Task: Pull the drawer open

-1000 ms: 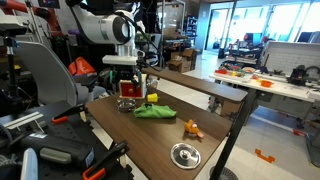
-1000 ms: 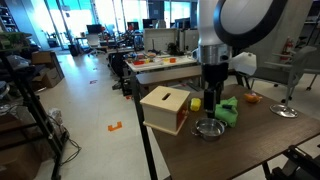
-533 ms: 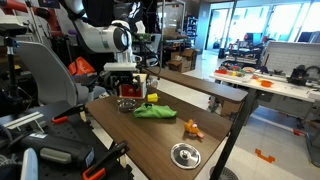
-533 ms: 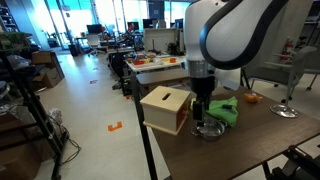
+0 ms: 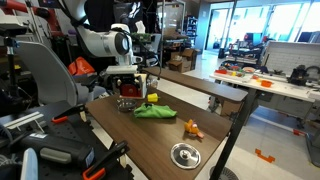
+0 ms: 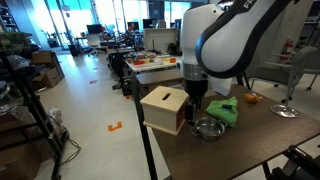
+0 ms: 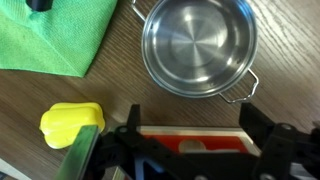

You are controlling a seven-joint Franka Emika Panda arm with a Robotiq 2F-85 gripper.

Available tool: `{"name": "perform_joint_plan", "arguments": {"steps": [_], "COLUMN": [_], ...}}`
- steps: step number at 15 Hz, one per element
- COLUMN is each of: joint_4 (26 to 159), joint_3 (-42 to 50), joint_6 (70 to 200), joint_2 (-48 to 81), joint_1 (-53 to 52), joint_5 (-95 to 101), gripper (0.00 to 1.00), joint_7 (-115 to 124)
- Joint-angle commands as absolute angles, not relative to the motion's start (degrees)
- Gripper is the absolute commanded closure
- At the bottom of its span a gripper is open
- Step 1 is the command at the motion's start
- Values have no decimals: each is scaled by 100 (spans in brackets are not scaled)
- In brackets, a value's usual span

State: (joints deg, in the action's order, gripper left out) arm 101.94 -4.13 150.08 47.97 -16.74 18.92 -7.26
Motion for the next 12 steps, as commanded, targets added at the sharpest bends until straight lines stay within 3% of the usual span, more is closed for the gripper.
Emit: {"name": "perform_joint_plan", "arguments": {"steps": [1, 11, 12], "joint_4": [10003, 9708, 9665], "joint_3": [-402, -505, -518], "joint_6": [15165, 14972, 14957], "joint_2": [4892, 5102, 5132], "joint_1": [-1666, -1592, -1591], "joint_5": [1879, 1799, 1792], "gripper": [0, 1, 25], "joint_7": [-734, -906, -922]}}
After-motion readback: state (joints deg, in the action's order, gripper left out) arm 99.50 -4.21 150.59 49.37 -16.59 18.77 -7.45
